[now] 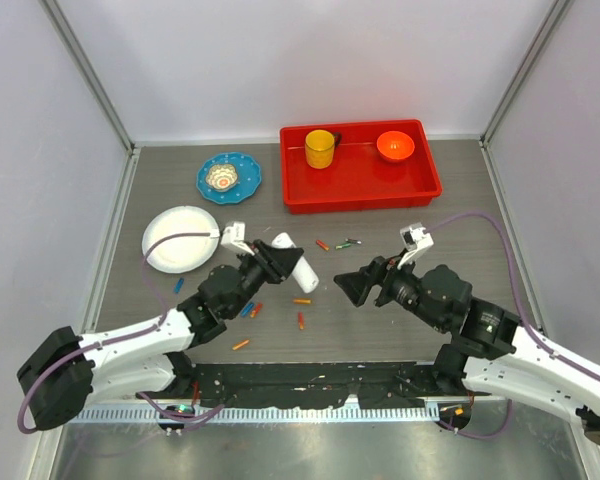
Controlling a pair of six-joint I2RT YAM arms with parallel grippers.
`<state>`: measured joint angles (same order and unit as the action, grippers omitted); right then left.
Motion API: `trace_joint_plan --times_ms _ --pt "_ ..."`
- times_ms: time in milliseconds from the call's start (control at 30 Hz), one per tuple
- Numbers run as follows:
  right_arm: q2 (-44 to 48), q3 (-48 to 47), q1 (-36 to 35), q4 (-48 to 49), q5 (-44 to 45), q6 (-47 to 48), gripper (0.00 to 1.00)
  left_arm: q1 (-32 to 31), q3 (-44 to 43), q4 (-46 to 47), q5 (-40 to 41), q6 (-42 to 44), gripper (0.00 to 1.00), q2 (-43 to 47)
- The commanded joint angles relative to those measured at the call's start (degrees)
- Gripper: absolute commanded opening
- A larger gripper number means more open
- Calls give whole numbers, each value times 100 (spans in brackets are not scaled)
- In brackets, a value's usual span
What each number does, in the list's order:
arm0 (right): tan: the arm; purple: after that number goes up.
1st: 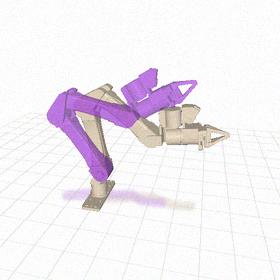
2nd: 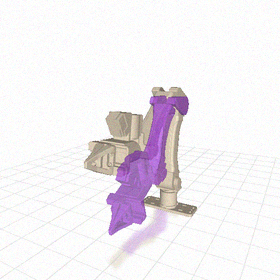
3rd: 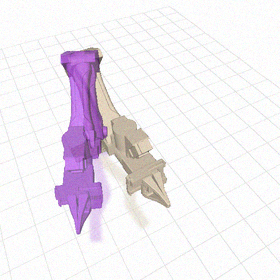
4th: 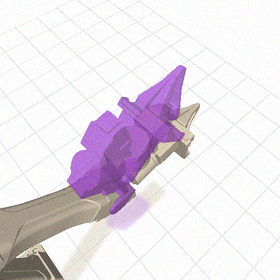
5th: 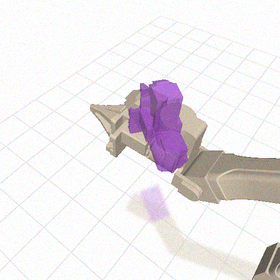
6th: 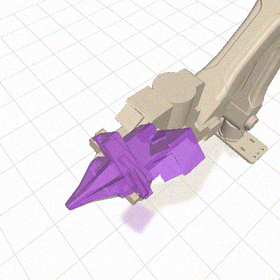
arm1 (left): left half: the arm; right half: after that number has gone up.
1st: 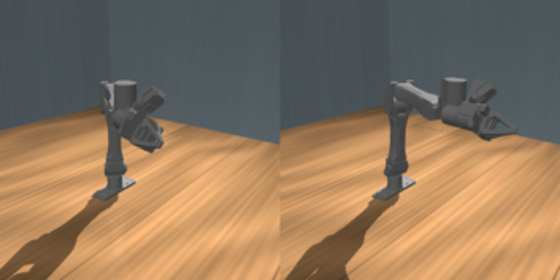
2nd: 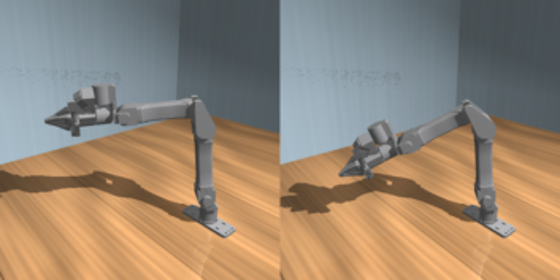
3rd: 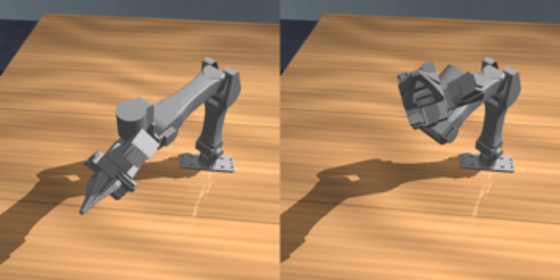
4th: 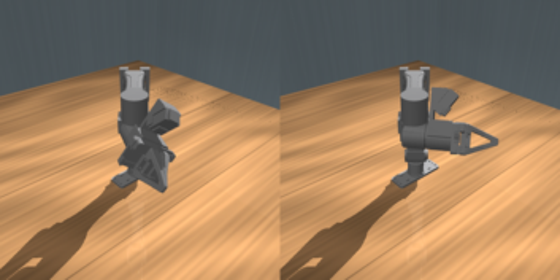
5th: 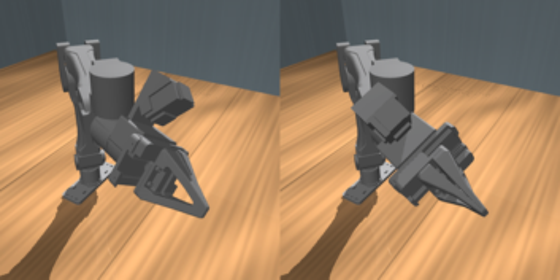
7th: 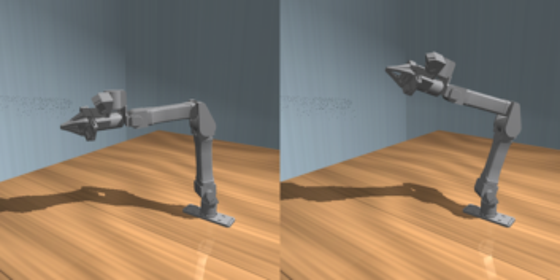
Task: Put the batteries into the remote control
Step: Adjust the remote control.
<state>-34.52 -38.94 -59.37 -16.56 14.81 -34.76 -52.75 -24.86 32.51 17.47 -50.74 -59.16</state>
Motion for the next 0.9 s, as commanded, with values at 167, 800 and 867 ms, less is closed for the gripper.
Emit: trace_joint_plan --times_ms 167,800,867 --pt "-432 571 14 1629 -232 -1568 89 37 1115 2584 450 -24 0 545" --pt "-1320 1424 321 3468 -1122 -2167 83 46 966 1453 273 784 0 950" --pt "-1276 1476 321 3414 -963 -2114 82 37 966 1390 457 1127 0 854"
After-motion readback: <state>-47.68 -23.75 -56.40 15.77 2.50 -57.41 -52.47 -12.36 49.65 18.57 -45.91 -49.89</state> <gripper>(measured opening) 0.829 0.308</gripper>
